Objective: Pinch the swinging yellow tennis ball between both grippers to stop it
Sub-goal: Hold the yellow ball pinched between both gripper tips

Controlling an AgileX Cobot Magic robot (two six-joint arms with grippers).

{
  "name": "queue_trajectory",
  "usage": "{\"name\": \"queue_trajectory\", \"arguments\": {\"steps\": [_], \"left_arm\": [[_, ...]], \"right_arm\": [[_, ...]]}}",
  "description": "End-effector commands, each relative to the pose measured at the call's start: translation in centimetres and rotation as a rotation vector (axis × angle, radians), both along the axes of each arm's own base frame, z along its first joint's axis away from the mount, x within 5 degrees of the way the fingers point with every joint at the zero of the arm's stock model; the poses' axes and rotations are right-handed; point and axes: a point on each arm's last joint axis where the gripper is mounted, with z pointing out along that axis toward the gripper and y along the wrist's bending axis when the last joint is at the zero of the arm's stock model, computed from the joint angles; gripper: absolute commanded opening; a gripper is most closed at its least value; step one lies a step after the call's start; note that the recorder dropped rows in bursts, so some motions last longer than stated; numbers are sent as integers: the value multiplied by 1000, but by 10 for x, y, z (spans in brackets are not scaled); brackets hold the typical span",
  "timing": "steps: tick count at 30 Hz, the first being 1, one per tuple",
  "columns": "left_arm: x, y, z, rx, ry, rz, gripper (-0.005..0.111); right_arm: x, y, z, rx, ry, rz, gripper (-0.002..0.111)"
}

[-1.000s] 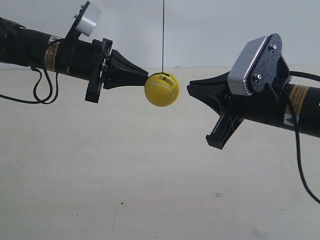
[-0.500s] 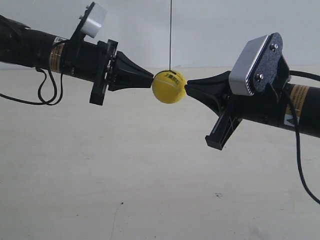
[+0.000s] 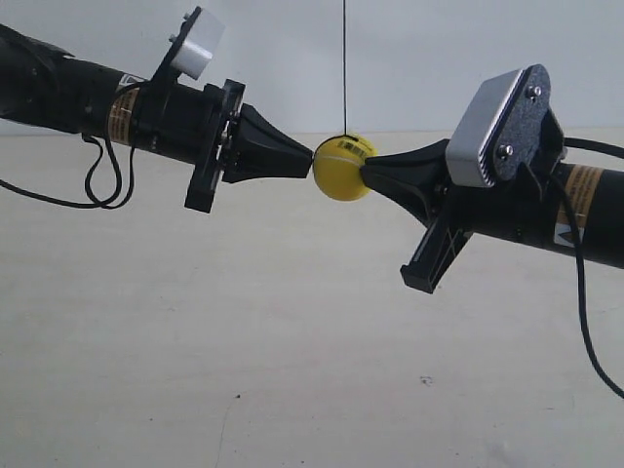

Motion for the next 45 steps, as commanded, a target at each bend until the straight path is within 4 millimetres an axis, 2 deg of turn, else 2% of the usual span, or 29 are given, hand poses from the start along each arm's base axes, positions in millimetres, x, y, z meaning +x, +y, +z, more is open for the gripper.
{"name": "queue_trajectory", "arguments": {"steps": [1,12,45], "left_arm": [[-2,-1,0,-9,3,-4,5],[-2,-1,0,-9,3,-4,5],[-2,-1,0,-9,3,-4,5]], "right_arm": [[2,-1,0,-18,-4,-12,0],[9,-2,2,-64,-6,-47,0],[9,-2,1,-75,-14,-48,0]]}}
